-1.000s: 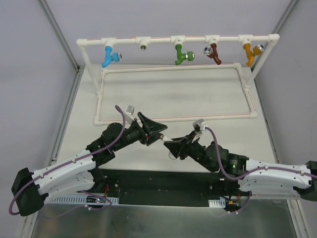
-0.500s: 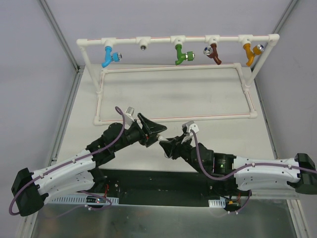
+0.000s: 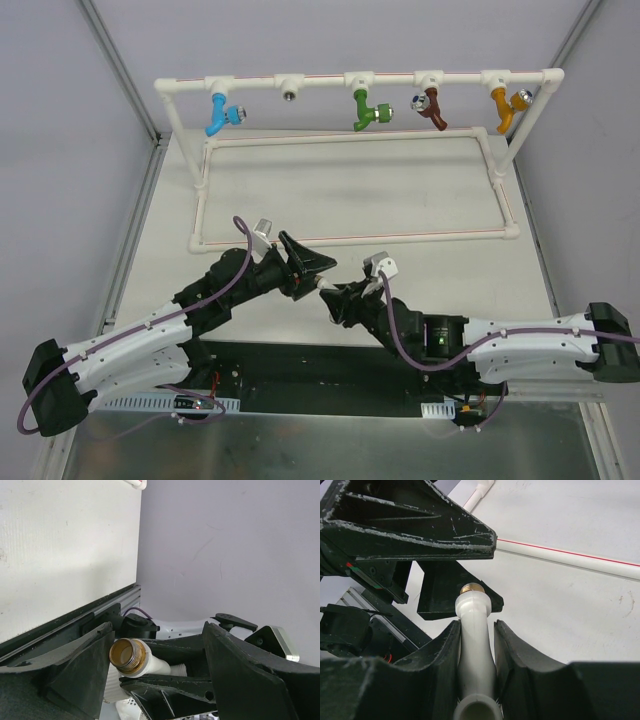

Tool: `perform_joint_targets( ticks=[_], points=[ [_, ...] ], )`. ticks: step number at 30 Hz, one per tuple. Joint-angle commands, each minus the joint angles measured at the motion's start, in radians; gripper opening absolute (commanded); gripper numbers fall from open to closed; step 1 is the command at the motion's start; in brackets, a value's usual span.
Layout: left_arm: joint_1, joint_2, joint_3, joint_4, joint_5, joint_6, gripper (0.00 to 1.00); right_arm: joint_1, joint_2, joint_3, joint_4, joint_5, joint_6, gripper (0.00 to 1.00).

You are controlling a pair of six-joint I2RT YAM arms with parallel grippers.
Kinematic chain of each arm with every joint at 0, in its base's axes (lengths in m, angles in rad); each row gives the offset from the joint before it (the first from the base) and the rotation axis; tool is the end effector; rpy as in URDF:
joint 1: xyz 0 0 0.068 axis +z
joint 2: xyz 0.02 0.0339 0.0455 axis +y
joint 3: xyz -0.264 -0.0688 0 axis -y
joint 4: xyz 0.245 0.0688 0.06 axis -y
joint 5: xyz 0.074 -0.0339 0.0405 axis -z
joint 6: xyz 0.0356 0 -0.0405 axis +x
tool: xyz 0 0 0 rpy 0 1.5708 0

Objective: Install the water faucets

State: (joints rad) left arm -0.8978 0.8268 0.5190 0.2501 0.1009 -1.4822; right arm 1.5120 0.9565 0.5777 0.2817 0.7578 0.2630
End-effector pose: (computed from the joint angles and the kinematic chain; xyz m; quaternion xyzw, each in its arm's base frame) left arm 0.1232 -0.1603 0.2844 -0.1761 0.7055 -0.6501 0.2207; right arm 0.0372 0.2152 0.2847 -0.2007 0.7035 0.3112 0.6066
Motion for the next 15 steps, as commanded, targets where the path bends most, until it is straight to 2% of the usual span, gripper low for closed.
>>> perform_joint_targets(
  ticks=[1,4,8,11,15],
  points=[
    [-0.007,-0.023,0.047,0.081,-0.013,-0.012,0.73,0.019,-0.004,-0.009,-0.006,0.012,0.021,0.00],
    [-0.006,-0.034,0.065,-0.013,-0.041,0.045,0.73,0.019,-0.071,0.008,-0.013,0.035,-0.013,0.00],
    [0.002,-0.067,0.188,-0.338,-0.134,0.276,0.73,0.020,-0.192,0.027,-0.068,0.089,-0.038,0.00],
    [0.005,-0.081,0.317,-0.591,-0.251,0.471,0.73,0.017,-0.274,0.027,-0.146,0.106,-0.031,0.00],
    [0.008,-0.042,0.574,-0.872,-0.416,0.754,0.75,0.019,-0.314,0.016,-0.243,0.126,0.031,0.00]
  ],
)
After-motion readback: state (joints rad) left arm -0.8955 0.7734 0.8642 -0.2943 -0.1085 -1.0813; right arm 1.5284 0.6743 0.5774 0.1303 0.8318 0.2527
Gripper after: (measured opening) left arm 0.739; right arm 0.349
